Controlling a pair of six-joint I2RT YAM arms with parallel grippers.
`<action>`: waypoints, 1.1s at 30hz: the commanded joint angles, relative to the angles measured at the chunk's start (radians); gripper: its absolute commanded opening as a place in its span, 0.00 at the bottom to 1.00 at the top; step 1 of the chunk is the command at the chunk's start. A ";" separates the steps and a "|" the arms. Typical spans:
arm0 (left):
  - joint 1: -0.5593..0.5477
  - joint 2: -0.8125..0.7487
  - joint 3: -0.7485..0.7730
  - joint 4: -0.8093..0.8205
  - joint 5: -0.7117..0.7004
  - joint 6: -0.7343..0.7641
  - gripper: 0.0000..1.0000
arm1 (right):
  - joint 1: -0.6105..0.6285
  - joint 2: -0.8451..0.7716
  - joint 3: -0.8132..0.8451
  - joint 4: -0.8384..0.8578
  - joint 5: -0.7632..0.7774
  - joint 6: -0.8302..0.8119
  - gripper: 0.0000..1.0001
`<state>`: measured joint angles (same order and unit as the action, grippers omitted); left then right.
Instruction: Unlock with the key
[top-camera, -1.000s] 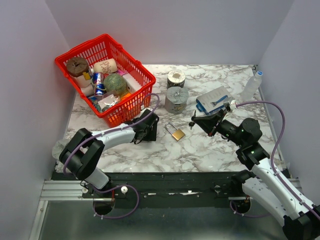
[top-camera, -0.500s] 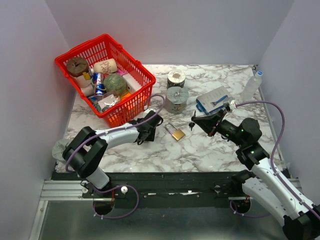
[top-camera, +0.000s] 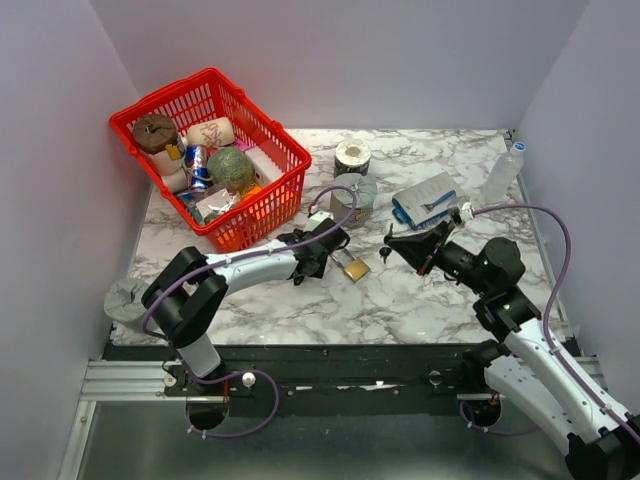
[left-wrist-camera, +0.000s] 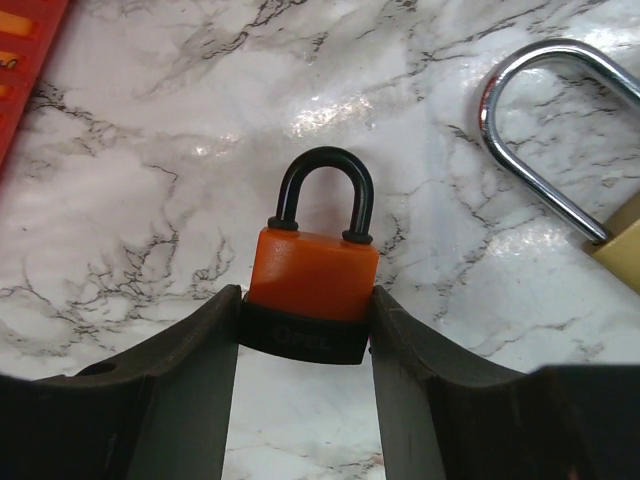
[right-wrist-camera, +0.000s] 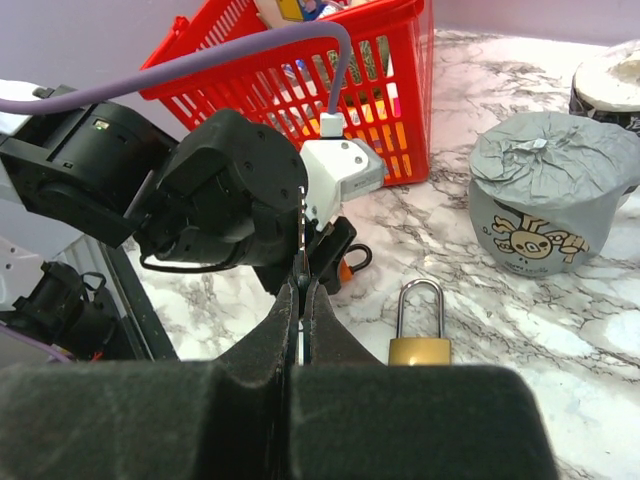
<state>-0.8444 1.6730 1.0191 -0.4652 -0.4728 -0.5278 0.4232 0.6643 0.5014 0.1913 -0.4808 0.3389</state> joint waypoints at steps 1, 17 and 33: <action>-0.001 -0.085 0.024 0.054 0.103 -0.043 0.00 | -0.004 -0.028 -0.009 -0.036 0.027 -0.008 0.01; 0.128 -0.204 0.088 0.077 0.509 -0.115 0.00 | -0.003 0.017 0.008 -0.073 -0.047 0.049 0.01; 0.090 -0.036 0.455 -0.311 -0.096 0.245 0.00 | 0.223 0.349 -0.055 0.314 0.002 0.294 0.01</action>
<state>-0.7486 1.5593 1.3766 -0.6601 -0.3744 -0.3965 0.6159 0.9394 0.4358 0.3264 -0.5041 0.5350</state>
